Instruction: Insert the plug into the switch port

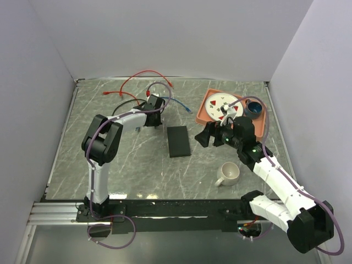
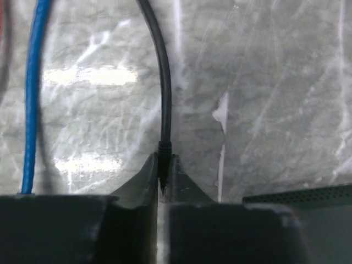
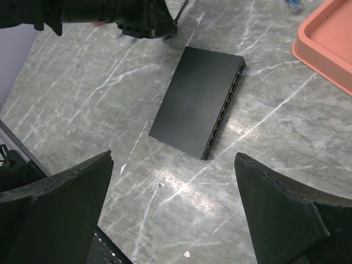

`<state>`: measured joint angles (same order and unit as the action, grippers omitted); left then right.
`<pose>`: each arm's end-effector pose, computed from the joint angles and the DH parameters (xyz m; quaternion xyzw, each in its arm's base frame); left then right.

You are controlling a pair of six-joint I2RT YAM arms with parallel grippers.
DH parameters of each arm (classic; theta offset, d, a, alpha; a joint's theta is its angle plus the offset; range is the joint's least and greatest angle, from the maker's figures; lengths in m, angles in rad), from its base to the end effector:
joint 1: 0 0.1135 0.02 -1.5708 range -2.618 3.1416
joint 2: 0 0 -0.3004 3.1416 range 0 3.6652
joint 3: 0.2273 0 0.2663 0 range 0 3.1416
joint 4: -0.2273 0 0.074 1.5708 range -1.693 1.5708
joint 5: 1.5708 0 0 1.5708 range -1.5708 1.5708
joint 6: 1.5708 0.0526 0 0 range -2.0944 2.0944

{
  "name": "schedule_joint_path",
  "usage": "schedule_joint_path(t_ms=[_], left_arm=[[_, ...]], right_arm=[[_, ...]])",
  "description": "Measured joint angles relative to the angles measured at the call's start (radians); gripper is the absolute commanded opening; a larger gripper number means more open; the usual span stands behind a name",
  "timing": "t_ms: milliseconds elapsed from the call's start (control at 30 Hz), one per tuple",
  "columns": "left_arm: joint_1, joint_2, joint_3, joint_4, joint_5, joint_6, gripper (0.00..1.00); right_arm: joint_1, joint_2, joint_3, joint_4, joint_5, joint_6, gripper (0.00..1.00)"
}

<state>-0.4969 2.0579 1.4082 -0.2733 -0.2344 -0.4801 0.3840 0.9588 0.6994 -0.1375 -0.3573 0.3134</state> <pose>0.4269 -0.2176 0.1700 -0.0293 0.9418 -0.0505 0.3311 0.2038 0.1022 0.3032 -0.1273 0.8154 0.3253 0.4617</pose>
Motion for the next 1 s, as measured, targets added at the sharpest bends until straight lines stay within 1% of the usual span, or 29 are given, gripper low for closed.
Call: schedule_joint_path(t_ms=[267,400,533,633,733,833,900,1000], left_arm=[[-0.002,-0.002,0.002,0.000,-0.011,0.009,0.01],[-0.002,-0.034,0.024,-0.084,-0.035,0.039,0.01],[-0.001,-0.102,0.148,-0.185,-0.032,0.075,0.01],[0.000,-0.193,0.274,-0.196,-0.003,0.081,0.01],[-0.003,-0.325,0.355,-0.155,0.082,0.077,0.01],[-0.021,-0.443,0.407,-0.093,0.200,0.075,0.01],[-0.046,-0.492,0.423,-0.043,0.312,0.076,0.01],[-0.099,-0.529,0.413,0.024,0.528,0.087,0.01]], right_arm=[[0.000,-0.013,0.000,-0.016,0.001,-0.005,1.00],[0.000,-0.039,0.001,-0.027,0.001,-0.012,1.00],[0.000,-0.058,0.003,-0.055,0.007,-0.017,1.00],[0.000,-0.075,0.009,-0.079,0.016,-0.020,1.00],[0.000,-0.103,0.024,-0.099,0.022,-0.023,1.00],[0.000,-0.135,0.045,-0.117,0.024,-0.027,1.00],[0.000,-0.165,0.066,-0.134,0.023,-0.034,1.00],[0.000,-0.211,0.100,-0.153,0.018,-0.044,1.00]])
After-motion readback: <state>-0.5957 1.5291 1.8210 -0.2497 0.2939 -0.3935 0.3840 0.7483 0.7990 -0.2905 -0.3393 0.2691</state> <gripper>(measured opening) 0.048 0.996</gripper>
